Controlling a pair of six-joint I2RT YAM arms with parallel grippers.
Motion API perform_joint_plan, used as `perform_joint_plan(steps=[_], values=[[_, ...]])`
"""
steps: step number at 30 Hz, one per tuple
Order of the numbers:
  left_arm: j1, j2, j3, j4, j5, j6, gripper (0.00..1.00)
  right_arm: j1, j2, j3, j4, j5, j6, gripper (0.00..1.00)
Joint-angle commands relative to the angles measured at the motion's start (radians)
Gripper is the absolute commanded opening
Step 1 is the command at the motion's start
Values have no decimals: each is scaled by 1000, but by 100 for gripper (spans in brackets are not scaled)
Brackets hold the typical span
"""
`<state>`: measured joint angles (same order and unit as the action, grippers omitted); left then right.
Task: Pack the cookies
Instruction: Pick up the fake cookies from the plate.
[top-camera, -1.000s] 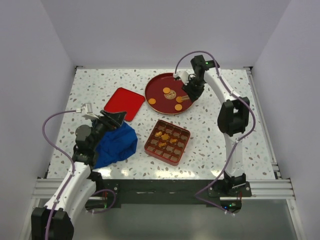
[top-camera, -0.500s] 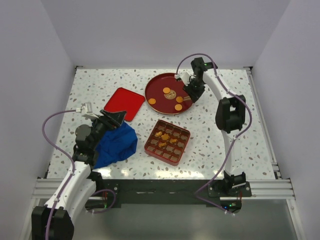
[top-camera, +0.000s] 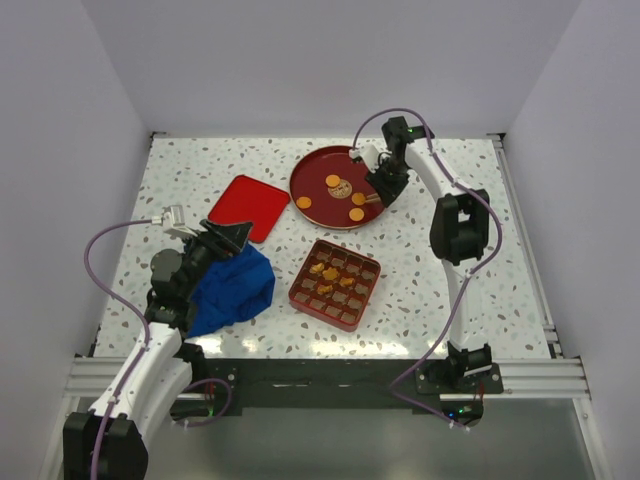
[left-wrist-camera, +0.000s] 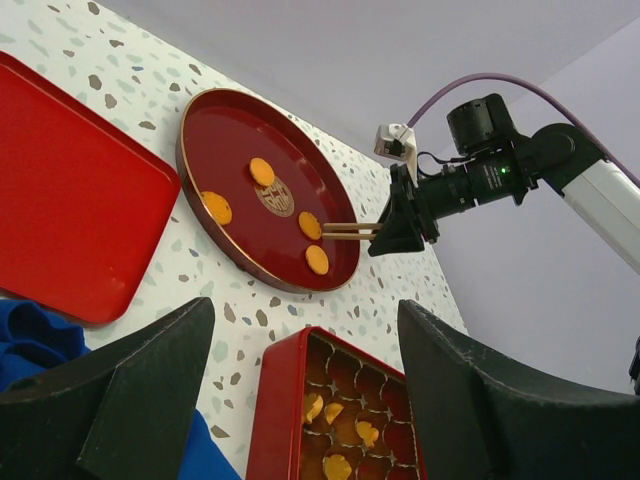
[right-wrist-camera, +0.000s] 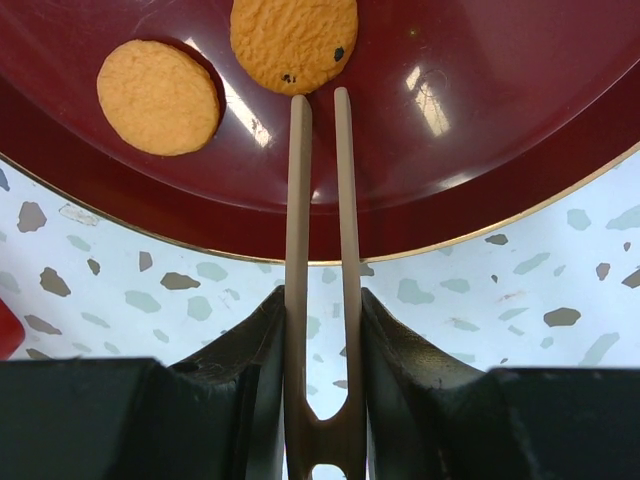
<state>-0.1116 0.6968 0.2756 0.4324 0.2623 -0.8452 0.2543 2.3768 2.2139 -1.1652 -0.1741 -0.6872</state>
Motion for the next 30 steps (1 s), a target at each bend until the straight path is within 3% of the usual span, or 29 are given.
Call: perform_joint_plan(steps=[1,30], values=[[10,0,8,49,11,12,79,2,1,39,16,-21,15,32],[12,17,22,51,14,15,79,33,44,85,25,-45,48,42]])
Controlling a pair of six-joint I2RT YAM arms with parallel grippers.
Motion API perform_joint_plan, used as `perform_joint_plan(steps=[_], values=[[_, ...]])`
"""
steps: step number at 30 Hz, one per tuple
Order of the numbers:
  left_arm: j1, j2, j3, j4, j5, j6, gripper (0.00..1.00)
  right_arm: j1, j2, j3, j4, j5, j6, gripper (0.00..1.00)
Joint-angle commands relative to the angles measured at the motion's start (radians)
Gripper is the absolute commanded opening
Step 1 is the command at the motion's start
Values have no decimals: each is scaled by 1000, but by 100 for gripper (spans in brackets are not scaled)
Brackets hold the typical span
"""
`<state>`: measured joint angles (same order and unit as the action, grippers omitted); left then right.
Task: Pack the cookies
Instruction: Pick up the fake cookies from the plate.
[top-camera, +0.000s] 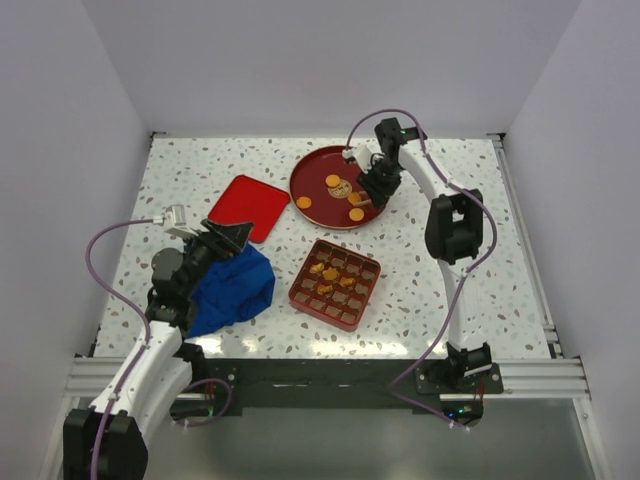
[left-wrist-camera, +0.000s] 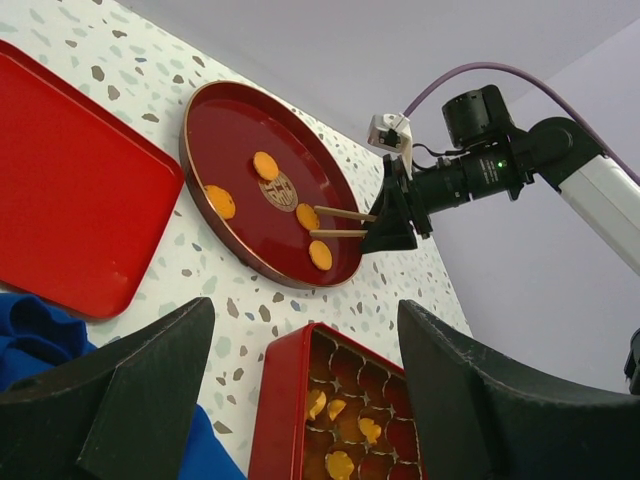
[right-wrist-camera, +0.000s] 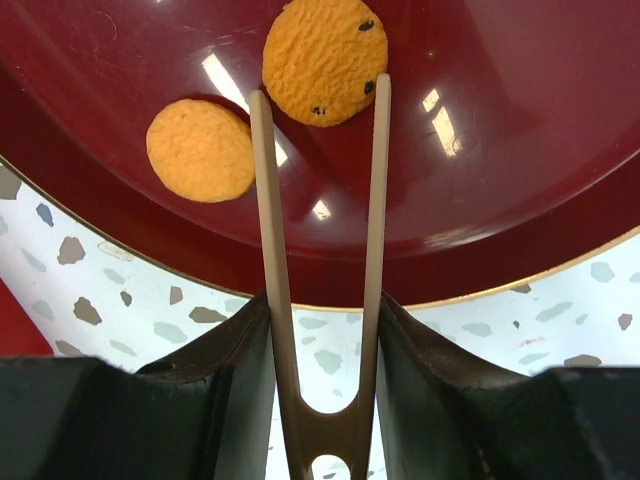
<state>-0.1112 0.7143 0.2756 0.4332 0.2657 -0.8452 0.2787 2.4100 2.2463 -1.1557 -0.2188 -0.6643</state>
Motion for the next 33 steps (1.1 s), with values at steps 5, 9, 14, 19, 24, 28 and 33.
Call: perform_joint_plan(steps=[5,9,14,19,24,28,33], values=[[15,-1,20,49,12,15,79,7,18,58,19,13,32,43],[16,2,20,50,10,14,79,8,24,64,17,7,42,43],[16,4,20,53,13,14,79,10,32,75,14,6,49,43],[18,2,19,52,13,14,79,10,46,90,2,4,60,43],[19,-3,17,52,13,12,79,11,72,127,-25,-7,78,43],[19,-4,17,50,13,12,79,10,83,144,-50,-17,94,42],[19,-3,17,49,12,12,79,8,74,145,-58,-39,123,42]])
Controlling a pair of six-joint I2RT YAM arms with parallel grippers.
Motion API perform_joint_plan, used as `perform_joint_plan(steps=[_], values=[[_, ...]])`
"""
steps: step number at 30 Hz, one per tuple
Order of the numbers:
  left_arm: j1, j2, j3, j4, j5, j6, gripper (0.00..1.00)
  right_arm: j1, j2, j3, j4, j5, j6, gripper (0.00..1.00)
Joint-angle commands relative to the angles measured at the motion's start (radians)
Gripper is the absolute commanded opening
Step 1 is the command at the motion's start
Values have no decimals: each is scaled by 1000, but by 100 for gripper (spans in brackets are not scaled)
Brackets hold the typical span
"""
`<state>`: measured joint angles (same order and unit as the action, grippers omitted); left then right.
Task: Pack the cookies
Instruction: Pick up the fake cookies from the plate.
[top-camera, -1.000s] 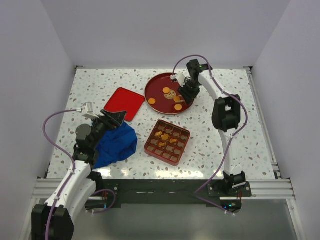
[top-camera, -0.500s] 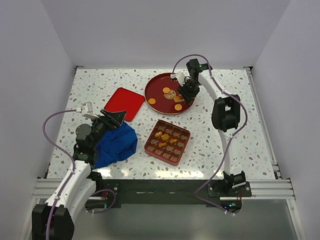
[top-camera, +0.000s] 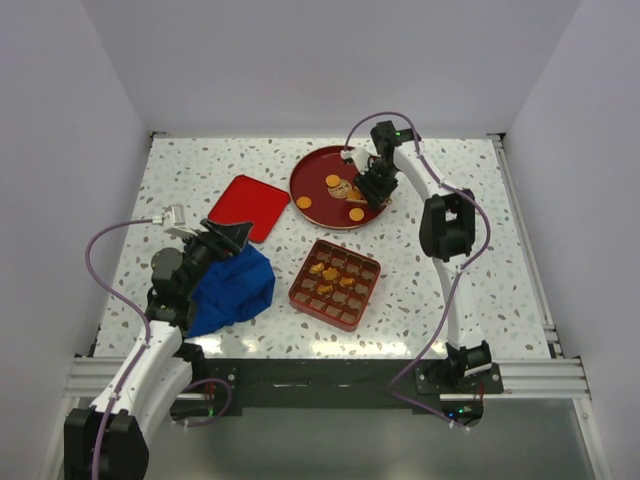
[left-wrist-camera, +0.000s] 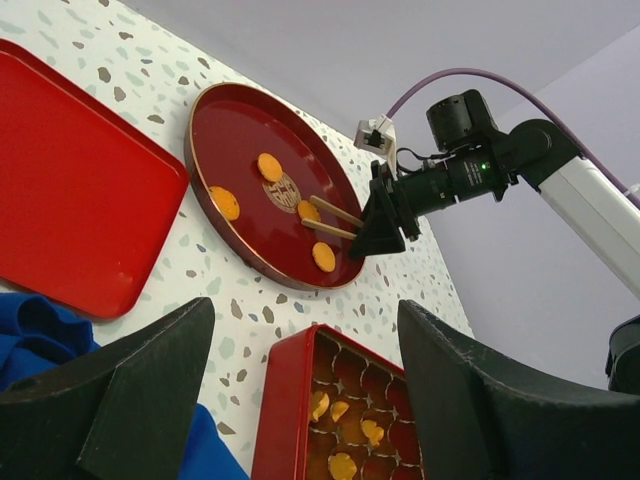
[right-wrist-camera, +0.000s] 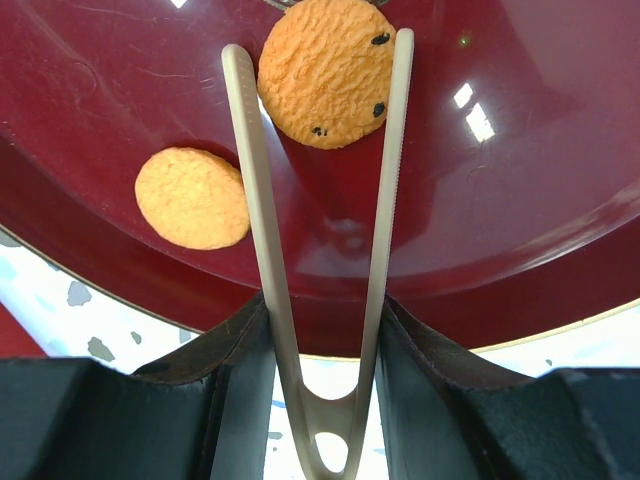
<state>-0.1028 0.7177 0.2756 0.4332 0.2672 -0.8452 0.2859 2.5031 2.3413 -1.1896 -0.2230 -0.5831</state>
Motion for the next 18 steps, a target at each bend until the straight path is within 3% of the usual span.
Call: perform_joint_plan(steps=[1,18], values=[[11,-7,17,50,10,12,79,1,-23,50,-22,-38,46,41],[12,-21,13,47,10,8,79,-7,-69,18,-25,-32,126,43]])
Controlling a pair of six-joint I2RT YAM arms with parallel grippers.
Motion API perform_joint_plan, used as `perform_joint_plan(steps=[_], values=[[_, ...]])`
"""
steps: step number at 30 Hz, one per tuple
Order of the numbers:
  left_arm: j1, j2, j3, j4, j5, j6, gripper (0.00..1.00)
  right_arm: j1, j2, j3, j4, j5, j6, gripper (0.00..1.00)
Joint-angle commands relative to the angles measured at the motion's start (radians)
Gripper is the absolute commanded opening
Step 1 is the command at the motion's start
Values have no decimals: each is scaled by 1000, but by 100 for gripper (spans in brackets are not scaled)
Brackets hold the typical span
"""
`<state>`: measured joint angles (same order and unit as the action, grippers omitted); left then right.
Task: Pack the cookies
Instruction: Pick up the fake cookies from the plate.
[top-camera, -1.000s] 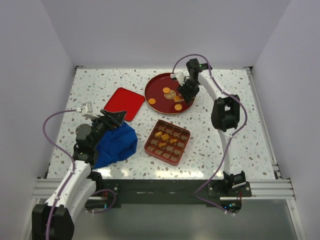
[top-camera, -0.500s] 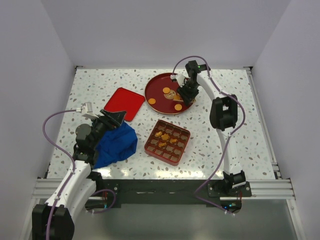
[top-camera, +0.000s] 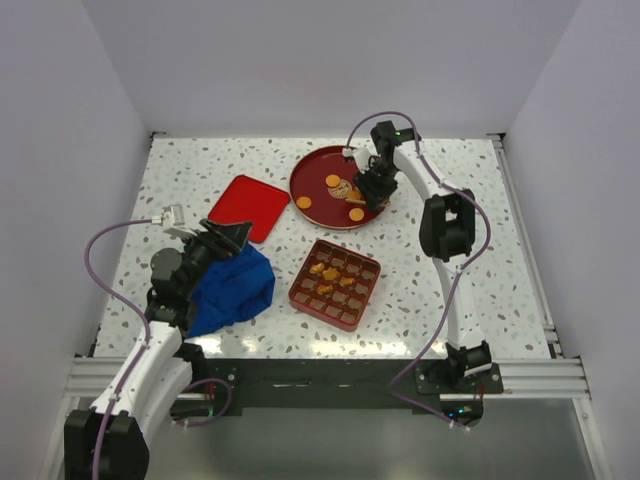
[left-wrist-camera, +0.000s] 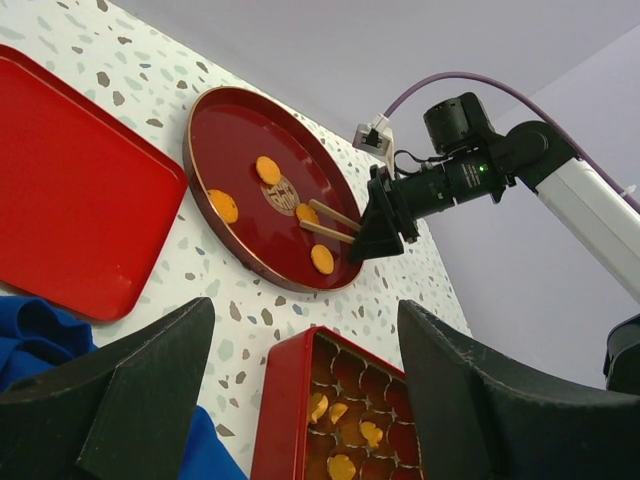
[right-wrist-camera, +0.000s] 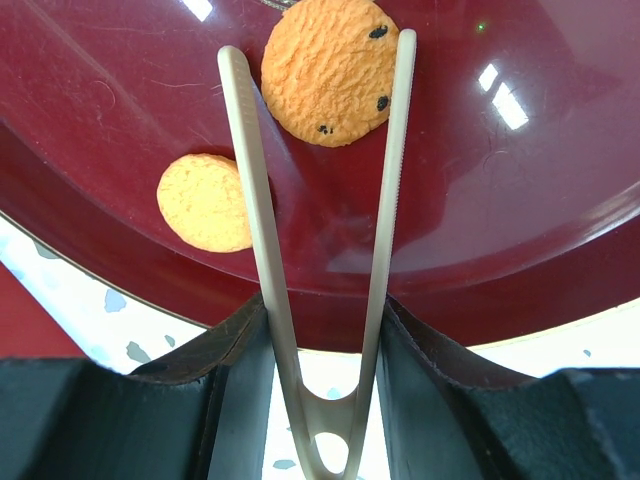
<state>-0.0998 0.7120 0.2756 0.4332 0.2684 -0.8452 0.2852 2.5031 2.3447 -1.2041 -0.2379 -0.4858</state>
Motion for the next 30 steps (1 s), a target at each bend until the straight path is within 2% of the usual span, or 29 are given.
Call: perform_joint_plan(steps=[1,24,30], values=[[9,-16,13,48,9,6,79,-6,-69,15,-9,-14,30,43],[9,-6,17,53,12,5,79,-8,-78,-18,-11,-20,72,47],[9,1,17,59,12,6,79,-8,-75,-18,-12,-26,75,42]])
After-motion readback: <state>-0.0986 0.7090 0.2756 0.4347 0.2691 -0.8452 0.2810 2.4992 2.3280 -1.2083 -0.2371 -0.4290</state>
